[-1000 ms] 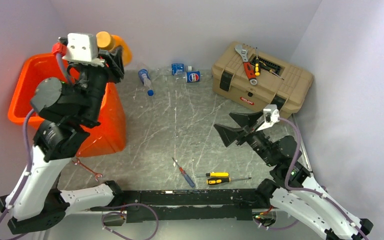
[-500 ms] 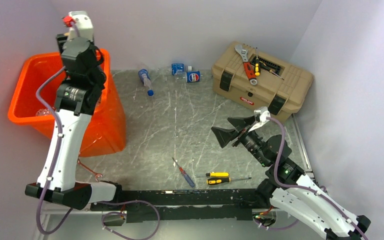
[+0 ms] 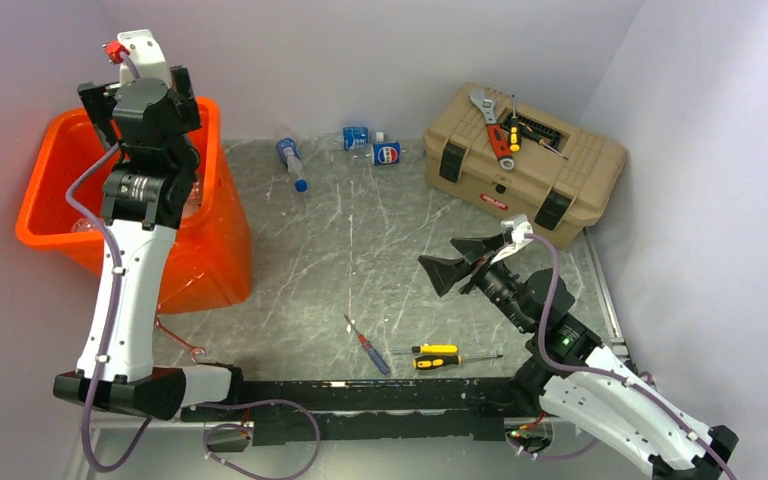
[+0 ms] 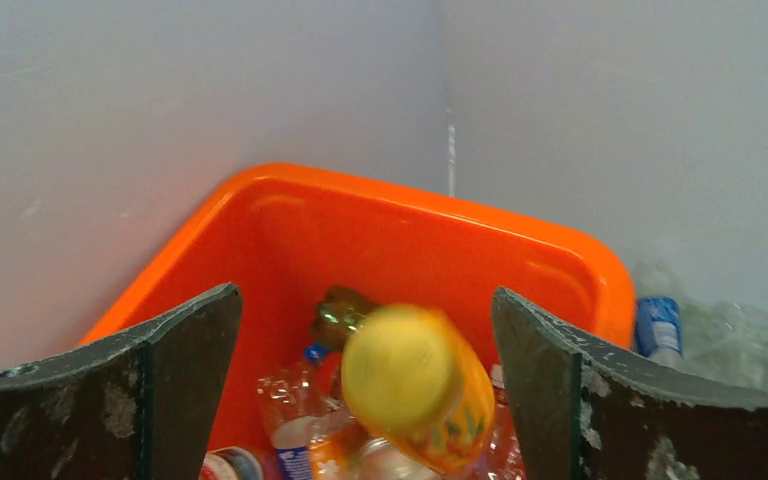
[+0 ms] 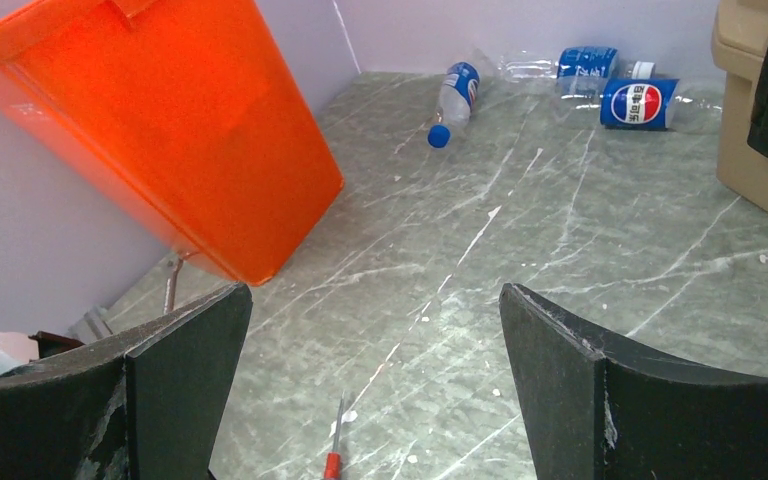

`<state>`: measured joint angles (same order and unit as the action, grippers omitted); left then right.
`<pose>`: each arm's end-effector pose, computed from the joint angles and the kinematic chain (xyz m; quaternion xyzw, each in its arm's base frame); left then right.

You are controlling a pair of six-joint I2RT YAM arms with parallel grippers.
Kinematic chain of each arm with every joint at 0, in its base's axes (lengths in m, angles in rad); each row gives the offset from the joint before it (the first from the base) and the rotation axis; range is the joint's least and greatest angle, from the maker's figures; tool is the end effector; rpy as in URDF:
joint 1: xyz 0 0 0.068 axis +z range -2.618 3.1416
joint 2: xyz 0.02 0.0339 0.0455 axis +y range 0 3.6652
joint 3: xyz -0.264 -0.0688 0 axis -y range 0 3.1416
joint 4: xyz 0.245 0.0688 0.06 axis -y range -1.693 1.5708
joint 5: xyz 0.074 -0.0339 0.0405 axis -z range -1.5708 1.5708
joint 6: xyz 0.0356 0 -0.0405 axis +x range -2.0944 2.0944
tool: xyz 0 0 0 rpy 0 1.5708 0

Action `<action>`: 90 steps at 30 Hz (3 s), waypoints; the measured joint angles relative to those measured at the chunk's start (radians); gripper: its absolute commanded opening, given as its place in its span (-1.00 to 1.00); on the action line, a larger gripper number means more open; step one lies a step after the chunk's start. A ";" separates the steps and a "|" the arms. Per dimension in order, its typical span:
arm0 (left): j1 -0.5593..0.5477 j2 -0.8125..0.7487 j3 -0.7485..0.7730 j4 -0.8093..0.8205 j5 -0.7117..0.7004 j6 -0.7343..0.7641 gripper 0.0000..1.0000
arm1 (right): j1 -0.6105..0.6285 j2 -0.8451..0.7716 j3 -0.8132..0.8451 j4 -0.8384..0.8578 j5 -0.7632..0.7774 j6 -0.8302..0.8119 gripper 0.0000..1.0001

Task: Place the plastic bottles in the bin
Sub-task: Place the plastic bottle in the trash bin, then pick up the plastic bottle at the center of the board.

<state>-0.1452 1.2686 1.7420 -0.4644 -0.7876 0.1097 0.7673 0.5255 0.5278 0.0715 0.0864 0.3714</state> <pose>0.2325 -0.0085 0.5315 -0.1877 0.6794 0.2584 0.6606 0.1070 0.0989 0.3146 -0.1027 0.6729 0.3699 0.6324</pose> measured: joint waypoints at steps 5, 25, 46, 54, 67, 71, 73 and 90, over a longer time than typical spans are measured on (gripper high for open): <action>-0.031 0.049 0.098 -0.106 0.140 -0.041 0.99 | 0.000 0.022 0.000 0.014 0.000 0.000 0.99; -0.386 -0.226 -0.460 0.005 1.041 -0.253 0.99 | -0.018 0.828 0.401 0.105 0.030 0.023 0.99; -0.388 -0.563 -0.925 0.383 0.999 -0.209 0.98 | -0.090 2.049 1.678 0.028 -0.219 -0.004 0.99; -0.388 -0.557 -0.929 0.407 0.998 -0.209 0.98 | -0.086 2.220 1.846 0.026 -0.207 0.041 0.99; -0.389 -0.523 -0.934 0.419 0.922 -0.235 0.98 | -0.072 2.173 1.680 0.103 -0.153 0.087 0.97; -0.392 -0.356 -0.761 0.287 0.834 -0.265 0.98 | -0.071 1.908 1.340 0.108 -0.078 0.097 0.99; -0.409 -0.237 -0.641 0.235 0.775 -0.286 0.98 | -0.076 1.770 1.219 0.111 -0.046 0.106 0.99; -0.675 0.585 0.023 -0.251 0.613 -0.351 0.98 | -0.153 0.881 0.163 0.280 0.251 0.288 0.99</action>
<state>-0.8200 1.8538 1.7645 -0.7151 -0.1741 -0.2413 0.6140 1.4067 0.6903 0.3519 0.3370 0.6594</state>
